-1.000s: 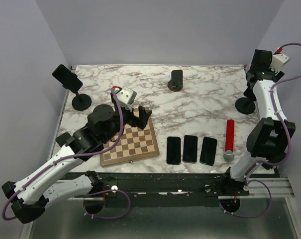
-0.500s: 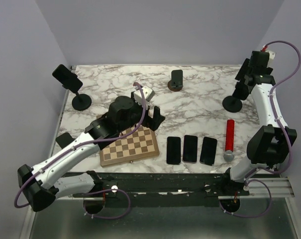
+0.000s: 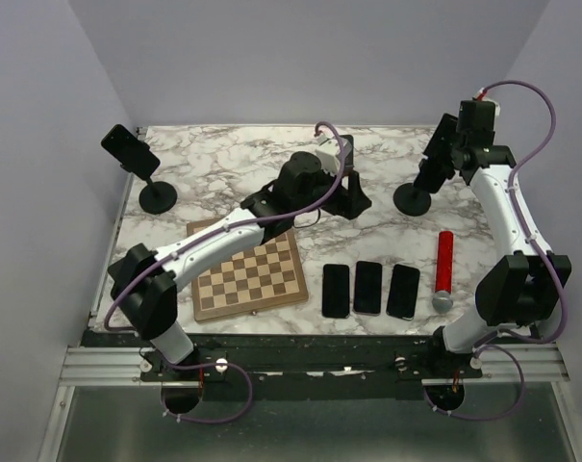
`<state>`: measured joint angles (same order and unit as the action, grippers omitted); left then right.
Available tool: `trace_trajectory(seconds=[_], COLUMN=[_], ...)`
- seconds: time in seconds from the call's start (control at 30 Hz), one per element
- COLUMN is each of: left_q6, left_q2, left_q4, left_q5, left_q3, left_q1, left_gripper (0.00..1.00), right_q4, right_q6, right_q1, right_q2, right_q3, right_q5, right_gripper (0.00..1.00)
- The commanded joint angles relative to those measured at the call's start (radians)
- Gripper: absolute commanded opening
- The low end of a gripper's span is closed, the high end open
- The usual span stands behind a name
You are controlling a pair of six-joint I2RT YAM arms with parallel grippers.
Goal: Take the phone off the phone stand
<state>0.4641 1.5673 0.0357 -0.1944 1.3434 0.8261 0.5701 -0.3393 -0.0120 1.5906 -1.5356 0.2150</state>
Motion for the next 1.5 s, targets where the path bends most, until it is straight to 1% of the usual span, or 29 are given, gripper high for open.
trace_trajectory(seconds=[0.0, 0.1, 0.13, 0.23, 0.3, 0.37, 0.4, 0.5, 0.67, 0.8, 0.87, 0.9, 1.07, 1.27, 1.33, 1.4, 1.47], left_q6=[0.045, 0.027, 0.019, -0.021, -0.044, -0.067, -0.073, -0.090, -0.106, -0.090, -0.087, -0.085, -0.082, -0.078, -0.078, -0.073, -0.061], left_q2=[0.113, 0.213, 0.249, 0.338, 0.403, 0.463, 0.487, 0.527, 0.588, 0.647, 0.679, 0.690, 0.730, 0.712, 0.712, 0.717, 0.721], left_q4=[-0.214, -0.319, -0.338, -0.395, -0.399, -0.391, -0.387, -0.381, -0.346, -0.324, -0.296, -0.291, -0.273, -0.303, -0.309, -0.312, -0.321], left_q5=[0.019, -0.001, -0.008, -0.018, -0.030, -0.039, -0.041, -0.035, -0.073, -0.112, -0.119, -0.119, -0.119, -0.148, -0.158, -0.159, -0.170], left_q3=[0.066, 0.131, 0.160, 0.231, 0.296, 0.363, 0.383, 0.421, 0.498, 0.567, 0.611, 0.623, 0.671, 0.619, 0.615, 0.618, 0.623], left_q1=[-0.005, -0.004, -0.004, -0.002, -0.001, 0.001, 0.001, -0.001, -0.001, -0.001, -0.002, -0.002, -0.004, -0.003, -0.005, -0.006, -0.011], left_gripper=[0.76, 0.68, 0.64, 0.58, 0.58, 0.62, 0.62, 0.62, 0.60, 0.67, 0.67, 0.67, 0.59, 0.60, 0.58, 0.53, 0.43], right_q4=[0.063, 0.071, 0.080, 0.096, 0.093, 0.088, 0.085, 0.083, 0.089, 0.091, 0.094, 0.094, 0.105, 0.117, 0.118, 0.118, 0.119], right_q6=[-0.118, -0.139, -0.142, -0.148, -0.151, -0.151, -0.148, -0.131, -0.118, -0.108, -0.104, -0.104, -0.104, -0.085, -0.080, -0.074, -0.068], right_q1=[0.012, 0.052, 0.062, 0.083, 0.094, 0.099, 0.099, 0.101, 0.101, 0.101, 0.101, 0.101, 0.101, 0.101, 0.101, 0.101, 0.101], right_q2=[-0.033, -0.040, -0.039, -0.038, -0.047, -0.058, -0.065, -0.069, -0.066, -0.064, -0.066, -0.066, -0.064, -0.055, -0.051, -0.047, -0.045], right_q3=[0.031, 0.038, 0.036, 0.042, 0.052, 0.062, 0.065, 0.067, 0.062, 0.057, 0.053, 0.050, 0.029, 0.007, 0.004, 0.002, 0.002], right_q5=[-0.076, -0.081, -0.078, -0.067, -0.062, -0.065, -0.067, -0.083, -0.118, -0.125, -0.124, -0.123, -0.120, -0.088, -0.088, -0.086, -0.085], right_gripper=[0.01, 0.01, 0.01, 0.01, 0.01, 0.01, 0.01, 0.01, 0.01, 0.01, 0.01, 0.01, 0.01, 0.01, 0.01, 0.01, 0.01])
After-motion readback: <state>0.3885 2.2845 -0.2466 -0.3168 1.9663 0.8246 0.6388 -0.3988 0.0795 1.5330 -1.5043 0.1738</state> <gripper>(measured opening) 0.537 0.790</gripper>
